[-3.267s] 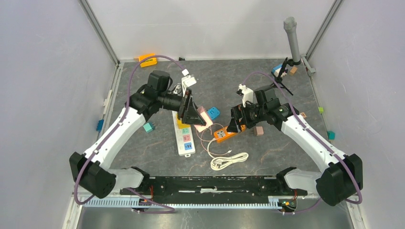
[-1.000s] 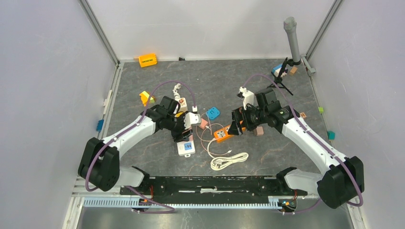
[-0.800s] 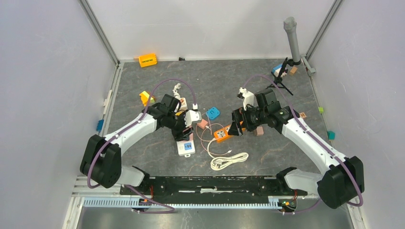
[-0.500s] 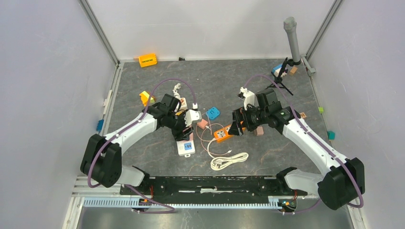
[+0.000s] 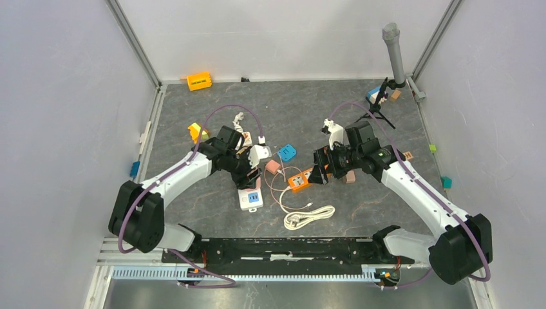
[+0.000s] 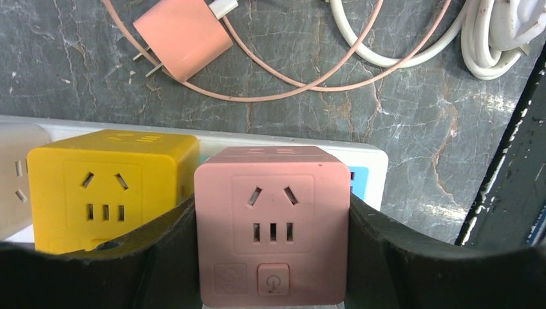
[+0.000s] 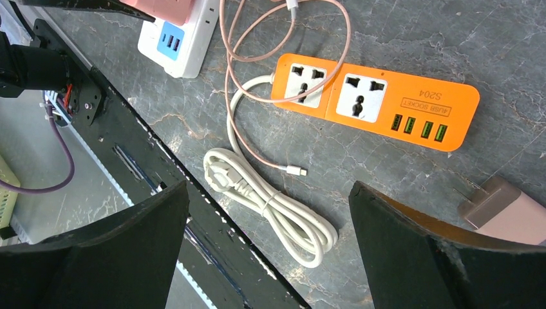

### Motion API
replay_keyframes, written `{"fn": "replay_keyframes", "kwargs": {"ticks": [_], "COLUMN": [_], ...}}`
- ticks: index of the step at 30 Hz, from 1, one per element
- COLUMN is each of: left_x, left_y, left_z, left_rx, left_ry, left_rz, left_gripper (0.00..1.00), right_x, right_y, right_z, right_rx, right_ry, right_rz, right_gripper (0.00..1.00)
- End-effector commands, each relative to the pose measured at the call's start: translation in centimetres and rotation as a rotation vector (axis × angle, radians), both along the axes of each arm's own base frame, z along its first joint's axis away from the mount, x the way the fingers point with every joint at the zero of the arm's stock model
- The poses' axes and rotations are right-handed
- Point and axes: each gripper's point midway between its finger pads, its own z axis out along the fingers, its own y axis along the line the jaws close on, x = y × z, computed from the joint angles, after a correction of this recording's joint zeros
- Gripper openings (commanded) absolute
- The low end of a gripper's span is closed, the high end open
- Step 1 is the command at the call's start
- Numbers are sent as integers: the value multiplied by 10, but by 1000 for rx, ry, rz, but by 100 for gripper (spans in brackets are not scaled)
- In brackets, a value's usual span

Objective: Insert the plug
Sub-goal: Insert the plug into the socket.

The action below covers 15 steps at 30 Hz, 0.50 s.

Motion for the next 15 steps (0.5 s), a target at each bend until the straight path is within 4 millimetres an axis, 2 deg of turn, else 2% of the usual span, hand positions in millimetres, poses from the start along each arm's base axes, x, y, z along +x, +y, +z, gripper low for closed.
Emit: {"fn": "replay_keyframes", "kwargs": {"ticks": [1, 7, 15], "left_x": [11, 8, -2], "left_y": [-5, -4, 0], "left_z": [25, 28, 14], "left_rx": [-26, -21, -10], "left_ry": [-9, -6, 16], "left_rz": [59, 44, 28], "left_gripper": [2, 2, 2], "right_x": [3, 1, 1], "right_y": [3, 2, 2], "right_z": [9, 8, 7], "right_rx": [30, 27, 32], "right_ry": [-45, -43, -41], "right_rz": [14, 17, 12], "right_gripper": [98, 98, 98]}}
